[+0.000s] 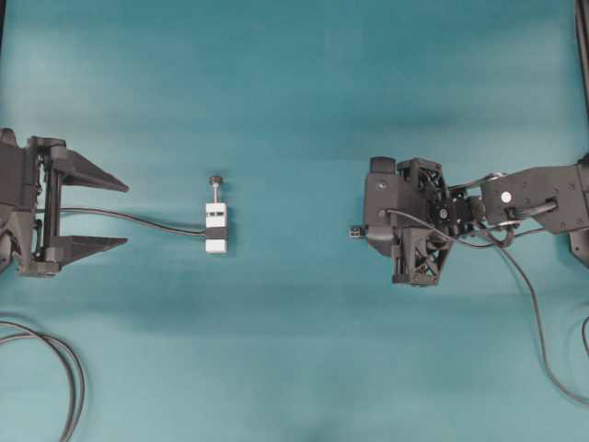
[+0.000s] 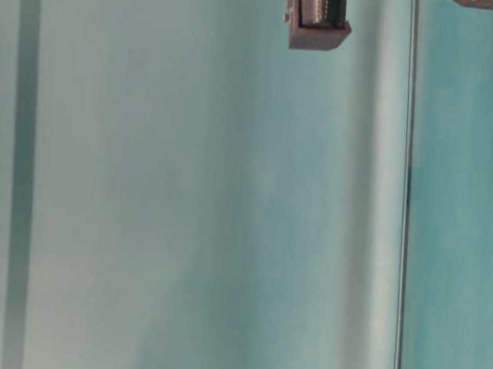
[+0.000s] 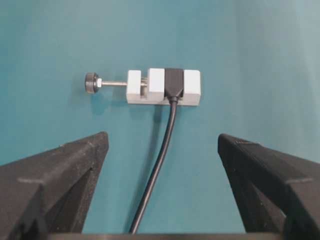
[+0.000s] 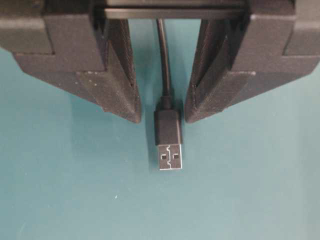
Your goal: Insert the USB cable into the female connector supported by the left arm.
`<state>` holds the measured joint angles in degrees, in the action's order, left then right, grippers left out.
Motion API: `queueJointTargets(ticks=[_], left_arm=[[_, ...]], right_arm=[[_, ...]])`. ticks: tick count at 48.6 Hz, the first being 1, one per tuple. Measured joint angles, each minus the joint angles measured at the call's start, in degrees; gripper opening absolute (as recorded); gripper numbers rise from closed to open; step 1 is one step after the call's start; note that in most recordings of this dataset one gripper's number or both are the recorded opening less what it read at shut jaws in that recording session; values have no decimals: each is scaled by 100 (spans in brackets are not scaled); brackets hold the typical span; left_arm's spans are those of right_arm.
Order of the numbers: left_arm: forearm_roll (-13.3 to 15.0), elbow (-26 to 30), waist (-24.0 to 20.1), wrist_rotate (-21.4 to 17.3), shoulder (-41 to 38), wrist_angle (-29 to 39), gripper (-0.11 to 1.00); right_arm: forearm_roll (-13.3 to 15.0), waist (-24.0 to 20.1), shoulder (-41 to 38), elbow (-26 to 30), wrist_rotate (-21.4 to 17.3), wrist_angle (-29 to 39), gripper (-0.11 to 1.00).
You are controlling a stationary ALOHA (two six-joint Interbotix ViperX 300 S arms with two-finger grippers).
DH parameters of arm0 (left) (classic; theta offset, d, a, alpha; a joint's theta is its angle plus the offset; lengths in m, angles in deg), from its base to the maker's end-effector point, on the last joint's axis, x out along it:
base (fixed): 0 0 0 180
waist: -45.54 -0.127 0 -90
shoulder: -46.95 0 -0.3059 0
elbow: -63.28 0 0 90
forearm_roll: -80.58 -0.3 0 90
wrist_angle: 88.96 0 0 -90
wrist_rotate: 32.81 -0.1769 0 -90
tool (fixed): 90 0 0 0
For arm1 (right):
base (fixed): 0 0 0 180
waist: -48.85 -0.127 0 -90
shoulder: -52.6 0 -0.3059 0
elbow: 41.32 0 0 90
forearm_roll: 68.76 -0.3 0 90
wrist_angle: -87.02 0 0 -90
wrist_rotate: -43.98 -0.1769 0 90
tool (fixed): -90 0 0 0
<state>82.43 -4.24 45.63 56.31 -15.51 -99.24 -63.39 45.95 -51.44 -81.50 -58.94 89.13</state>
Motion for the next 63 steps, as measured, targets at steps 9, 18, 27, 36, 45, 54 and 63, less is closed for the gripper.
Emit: queueJointTargets(ticks=[9, 18, 27, 36, 45, 54, 63], left_arm=[[-9, -9, 0, 0, 0, 0, 97], [0, -9, -9, 0, -9, -9, 97], [0, -9, -44, 0, 0, -9, 97], [0, -9, -62, -18, 0, 0, 97], [-9, -62, -62, -53, -9, 62, 97], [0, -141, -62, -70, -9, 70, 97], [0, -202, -70, -79, -123, 9, 97]], right_arm=[[0, 0, -35, 44, -9, 9, 40], [9, 0, -44, 79, -9, 9, 40], [176, 0, -70, 167, 0, 18, 33], [378, -70, -123, 229, 18, 18, 22], [422, -114, -132, 237, -9, 18, 22], [439, -123, -132, 299, 18, 202, 22], [756, -97, -26, 475, 132, 738, 21]])
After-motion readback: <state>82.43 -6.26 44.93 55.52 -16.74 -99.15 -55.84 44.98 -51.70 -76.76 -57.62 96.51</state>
